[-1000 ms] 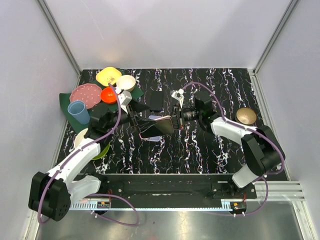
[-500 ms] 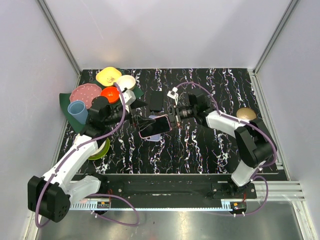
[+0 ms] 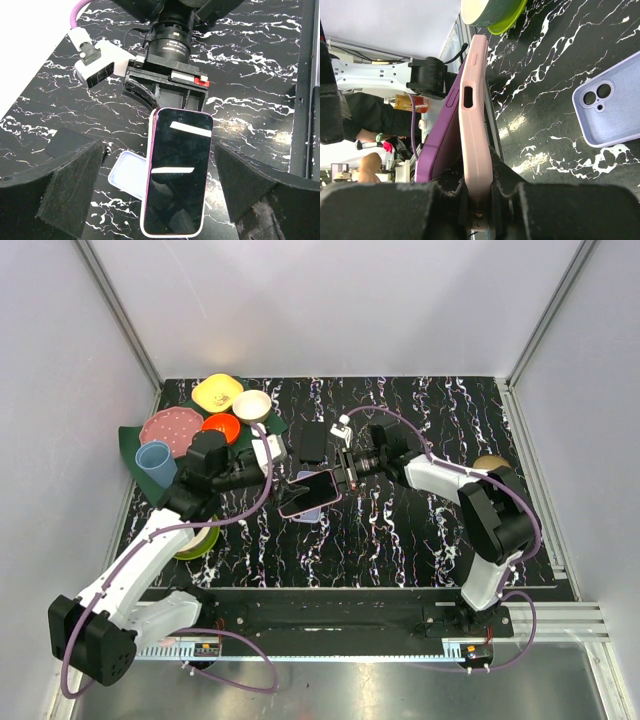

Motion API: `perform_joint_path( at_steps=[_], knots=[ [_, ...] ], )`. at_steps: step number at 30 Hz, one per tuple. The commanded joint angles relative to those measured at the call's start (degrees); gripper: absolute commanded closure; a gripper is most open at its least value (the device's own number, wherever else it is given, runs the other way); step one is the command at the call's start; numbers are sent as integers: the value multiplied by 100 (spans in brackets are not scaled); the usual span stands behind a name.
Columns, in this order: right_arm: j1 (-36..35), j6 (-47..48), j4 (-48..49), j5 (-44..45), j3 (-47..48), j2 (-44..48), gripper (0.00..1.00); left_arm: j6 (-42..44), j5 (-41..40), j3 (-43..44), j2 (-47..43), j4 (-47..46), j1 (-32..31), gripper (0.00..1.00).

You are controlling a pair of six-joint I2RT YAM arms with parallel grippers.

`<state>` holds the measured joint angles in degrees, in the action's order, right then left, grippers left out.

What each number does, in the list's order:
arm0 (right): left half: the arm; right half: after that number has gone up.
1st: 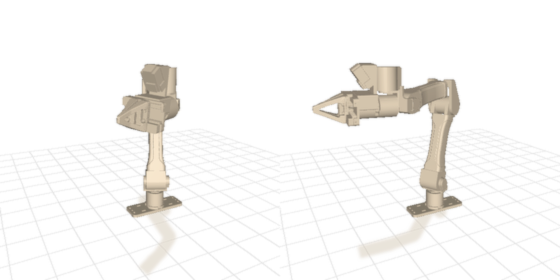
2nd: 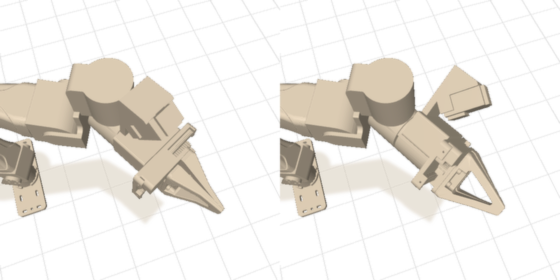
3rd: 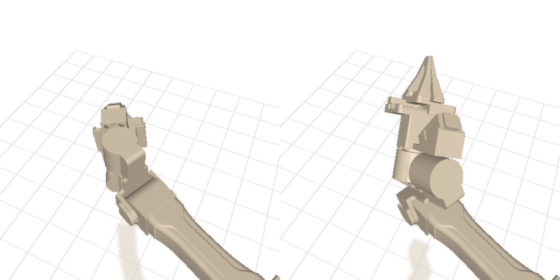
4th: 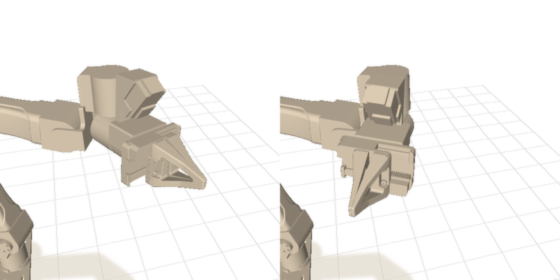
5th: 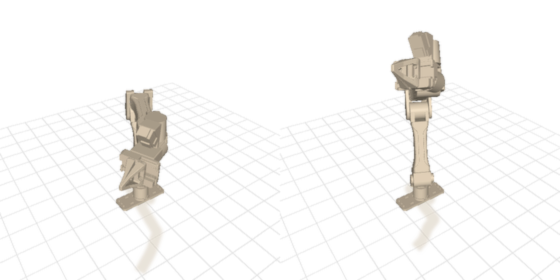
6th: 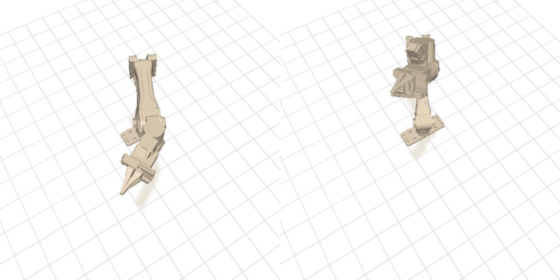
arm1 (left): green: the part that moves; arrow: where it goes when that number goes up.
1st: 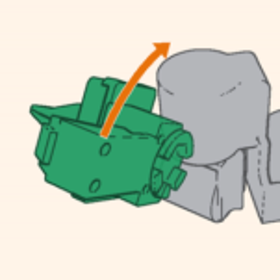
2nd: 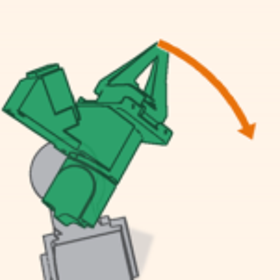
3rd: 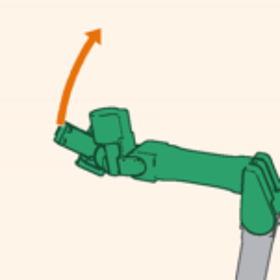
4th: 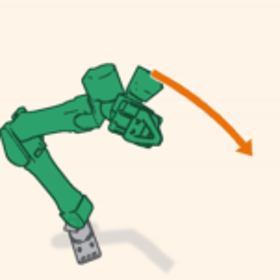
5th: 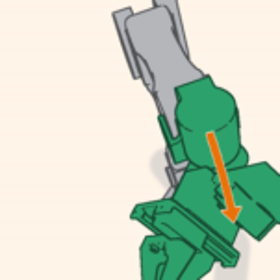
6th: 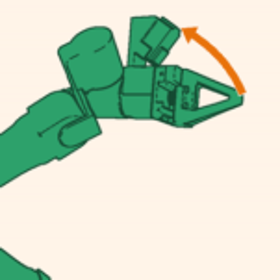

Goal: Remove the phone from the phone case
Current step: Remove the phone case from the phone.

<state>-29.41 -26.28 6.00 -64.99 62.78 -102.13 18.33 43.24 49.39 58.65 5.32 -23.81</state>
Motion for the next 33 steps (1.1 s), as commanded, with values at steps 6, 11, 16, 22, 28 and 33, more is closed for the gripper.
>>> perform_joint_path(
  at_steps=[6, 11, 16, 22, 28, 33],
  knots=[
    [49, -184, 42, -198, 313, -79, 100, 1647, -228, 300, 120, 804, -431, 1],
    [40, -114, 15, -198, 313, -44, 100, 1719, -281, 107, 331, 681, -633, 1],
    [40, -70, 6, -189, 296, 8, 100, 1428, -527, -43, 550, 207, -782, 1],
    [49, -17, 6, -172, 278, 70, 100, 1323, -923, -122, 753, -128, -959, 1],
    [49, -8, 6, -172, 278, 105, 100, 1279, -967, -184, 876, -207, -1038, 1],
    [41, 0, -2, -154, 269, 105, 100, 1279, -1028, -228, 981, -286, -1081, 1]
  ],
)
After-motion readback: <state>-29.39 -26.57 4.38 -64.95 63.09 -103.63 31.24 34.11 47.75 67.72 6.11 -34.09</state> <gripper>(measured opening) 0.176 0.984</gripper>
